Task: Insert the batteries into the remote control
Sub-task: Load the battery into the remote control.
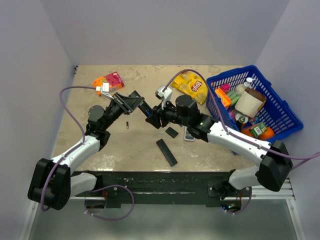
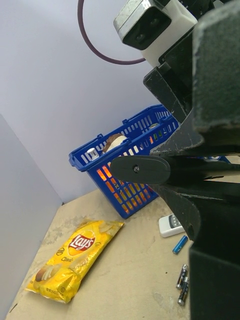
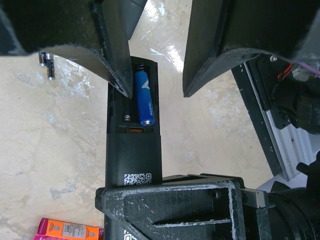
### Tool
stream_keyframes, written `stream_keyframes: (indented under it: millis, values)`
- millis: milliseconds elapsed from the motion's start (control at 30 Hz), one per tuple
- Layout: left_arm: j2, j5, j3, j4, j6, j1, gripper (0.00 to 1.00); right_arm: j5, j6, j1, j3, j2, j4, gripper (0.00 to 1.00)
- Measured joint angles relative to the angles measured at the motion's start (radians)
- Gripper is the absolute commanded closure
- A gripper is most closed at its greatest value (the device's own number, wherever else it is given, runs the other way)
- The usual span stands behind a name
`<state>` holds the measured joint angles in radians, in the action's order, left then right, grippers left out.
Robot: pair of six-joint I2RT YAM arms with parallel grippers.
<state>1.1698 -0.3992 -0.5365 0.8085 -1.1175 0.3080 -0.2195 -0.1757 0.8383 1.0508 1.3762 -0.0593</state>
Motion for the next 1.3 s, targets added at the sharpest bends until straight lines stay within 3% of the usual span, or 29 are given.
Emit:
stream_keyframes:
  millis: [367,833,1033,1300]
  values:
    - [0.000,0.013,0.000,0.028,-0.017,0.000,1.00,0.010,0.024,0.010,0.018,-0.031,0.058,0.31]
    - [0.000,-0.022,0.000,0.060,-0.050,0.000,1.00,0.060,0.099,-0.004,0.178,-0.061,0.173,0.24]
    - [0.000,-0.051,-0.002,0.060,-0.053,0.000,1.00,-0.027,0.268,-0.023,0.183,-0.095,0.213,0.23]
    - [0.001,-0.109,-0.031,0.048,-0.067,0.000,1.00,-0.228,0.651,-0.033,0.178,-0.172,0.271,0.28]
